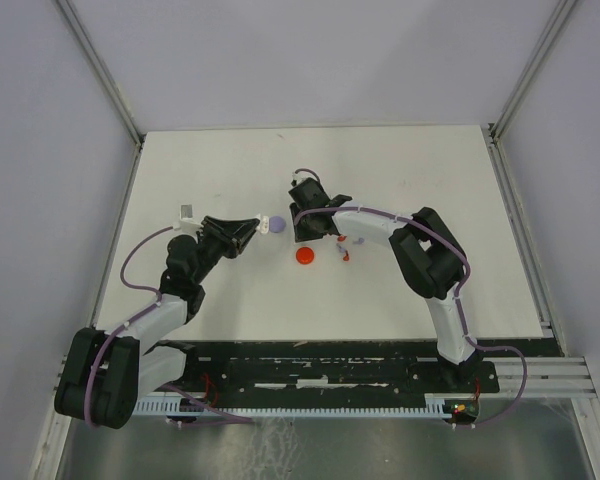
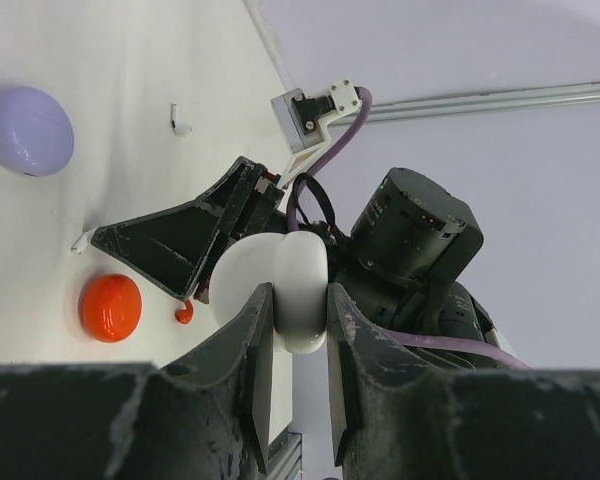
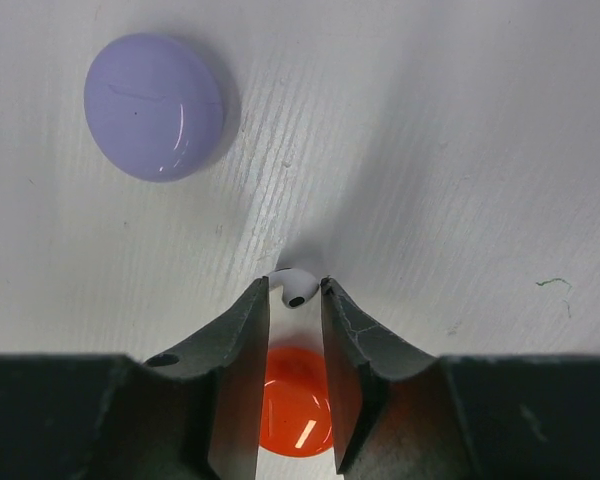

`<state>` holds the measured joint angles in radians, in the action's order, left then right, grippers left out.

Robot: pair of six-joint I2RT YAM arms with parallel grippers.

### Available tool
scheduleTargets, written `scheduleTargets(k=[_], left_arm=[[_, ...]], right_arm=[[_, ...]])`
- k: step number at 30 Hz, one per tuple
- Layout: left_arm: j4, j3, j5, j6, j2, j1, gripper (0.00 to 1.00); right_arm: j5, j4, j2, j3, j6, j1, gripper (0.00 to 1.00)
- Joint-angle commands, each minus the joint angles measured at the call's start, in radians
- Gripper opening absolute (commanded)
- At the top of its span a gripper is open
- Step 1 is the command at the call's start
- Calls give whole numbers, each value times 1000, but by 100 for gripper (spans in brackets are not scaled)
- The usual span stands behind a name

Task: Insert the wireless bluetooth earbuds into the charging case
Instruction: Pick up the earbud from the center of the board.

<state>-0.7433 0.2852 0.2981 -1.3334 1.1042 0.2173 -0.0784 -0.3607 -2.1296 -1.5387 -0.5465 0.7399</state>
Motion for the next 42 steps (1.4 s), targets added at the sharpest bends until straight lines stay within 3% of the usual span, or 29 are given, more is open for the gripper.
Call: scheduleTargets(k=[1,25,42], left_arm=[[-69,11,21,8,9,-7,3],[-75,12,22,10,23,-7,3],[-90,22,40,13,67,-7,3]], right_arm=[[7,6,-12,-29,-10,5,35],[0,27,-17,-33,13,0,22],[-78,270,210,180,110,-19,17]])
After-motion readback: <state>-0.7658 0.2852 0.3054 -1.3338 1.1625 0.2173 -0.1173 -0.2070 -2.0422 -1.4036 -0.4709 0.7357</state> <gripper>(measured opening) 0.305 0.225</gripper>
